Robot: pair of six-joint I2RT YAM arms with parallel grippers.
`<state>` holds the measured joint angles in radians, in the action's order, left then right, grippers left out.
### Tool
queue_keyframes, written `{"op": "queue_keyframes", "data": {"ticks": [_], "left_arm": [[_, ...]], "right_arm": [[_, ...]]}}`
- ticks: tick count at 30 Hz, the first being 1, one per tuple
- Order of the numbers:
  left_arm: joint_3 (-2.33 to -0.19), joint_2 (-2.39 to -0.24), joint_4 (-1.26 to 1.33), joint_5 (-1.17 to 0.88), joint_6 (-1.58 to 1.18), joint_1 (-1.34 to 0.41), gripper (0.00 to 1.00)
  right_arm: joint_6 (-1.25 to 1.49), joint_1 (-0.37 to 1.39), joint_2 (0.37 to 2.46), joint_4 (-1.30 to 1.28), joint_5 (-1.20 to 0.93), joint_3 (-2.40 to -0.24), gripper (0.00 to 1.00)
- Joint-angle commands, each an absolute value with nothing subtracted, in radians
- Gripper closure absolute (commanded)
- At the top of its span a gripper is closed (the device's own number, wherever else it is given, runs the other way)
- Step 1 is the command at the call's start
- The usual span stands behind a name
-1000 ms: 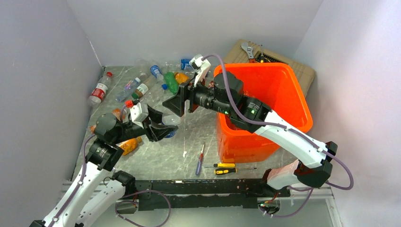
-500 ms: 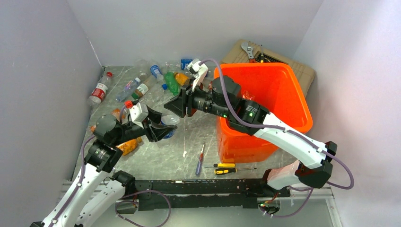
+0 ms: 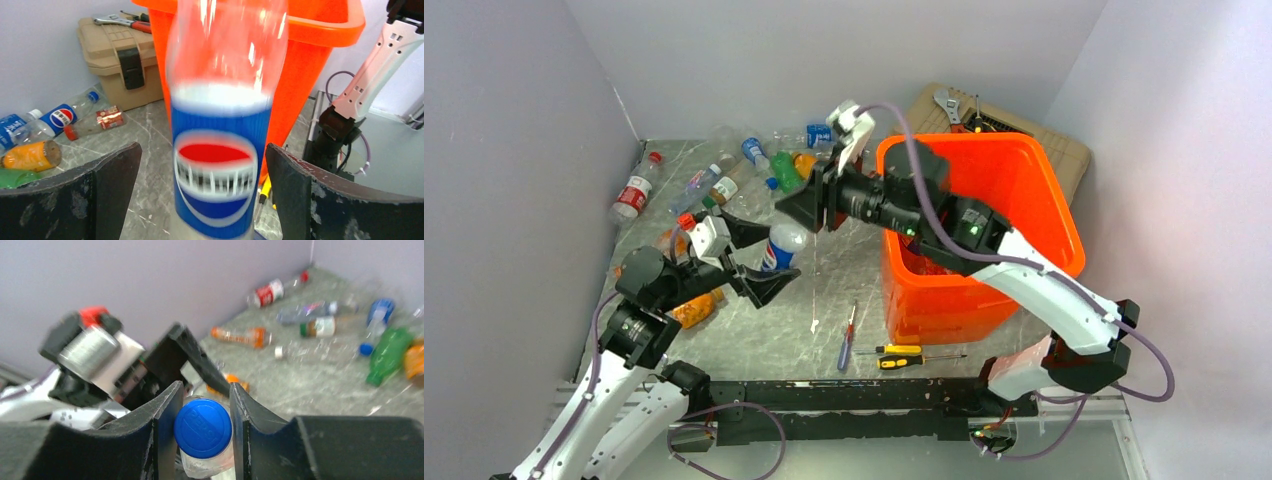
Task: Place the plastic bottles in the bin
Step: Place the plastic bottle in the trash bin.
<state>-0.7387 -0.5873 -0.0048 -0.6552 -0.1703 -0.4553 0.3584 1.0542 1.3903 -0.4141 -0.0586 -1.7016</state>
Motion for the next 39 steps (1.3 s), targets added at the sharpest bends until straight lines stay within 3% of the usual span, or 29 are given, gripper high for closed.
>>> {"op": "queue_keyframes", "data": {"ticks": [1, 7, 10, 14, 18, 23, 28, 36, 37, 39], "left_arm": [[-0.732, -0.558, 0.028, -0.562, -0.179, -0.460, 0.01], [-0.714, -0.526, 0.047, -0.511, -0.178, -0.462, 0.00], [-0.729, -0.532, 0.013, -0.488, -0.157, -0.462, 0.00], [-0.738, -0.542, -0.011, -0.467, -0.140, -0.464, 0.01], [-0.747, -0.559, -0.045, -0.437, -0.132, -0.471, 0.00], [-0.758, -0.581, -0.072, -0.396, -0.128, -0.478, 0.01], [-0.769, -0.614, -0.111, -0.260, -0.130, -0.483, 0.00], [-0.819, -0.679, -0.234, 0.090, -0.160, -0.486, 0.01], [-0.824, -0.687, -0.242, 0.115, -0.164, -0.485, 0.01], [-0.831, -0.696, -0.259, 0.143, -0.171, -0.485, 0.01]], "right_arm": [[0.252, 1.051, 1.399, -0.488, 0.054, -2.016, 1.00], [0.079, 1.051, 1.274, -0.377, 0.324, -2.087, 1.00], [-0.044, 1.051, 1.218, -0.351, 0.561, -2.067, 1.00], [-0.252, 1.051, 1.100, -0.121, 0.934, -1.802, 1.00], [-0.255, 1.033, 1.030, -0.078, 1.077, -1.611, 1.00], [-0.015, 0.963, 1.007, -0.276, 1.009, -1.552, 1.00], [0.265, 0.732, 1.154, -0.688, 0.702, -1.761, 1.00], [0.383, 0.570, 1.187, -0.753, 0.414, -1.767, 1.00], [0.391, 0.554, 1.202, -0.770, 0.380, -1.776, 0.93], [0.403, 0.532, 1.214, -0.795, 0.331, -1.781, 0.68]]}}
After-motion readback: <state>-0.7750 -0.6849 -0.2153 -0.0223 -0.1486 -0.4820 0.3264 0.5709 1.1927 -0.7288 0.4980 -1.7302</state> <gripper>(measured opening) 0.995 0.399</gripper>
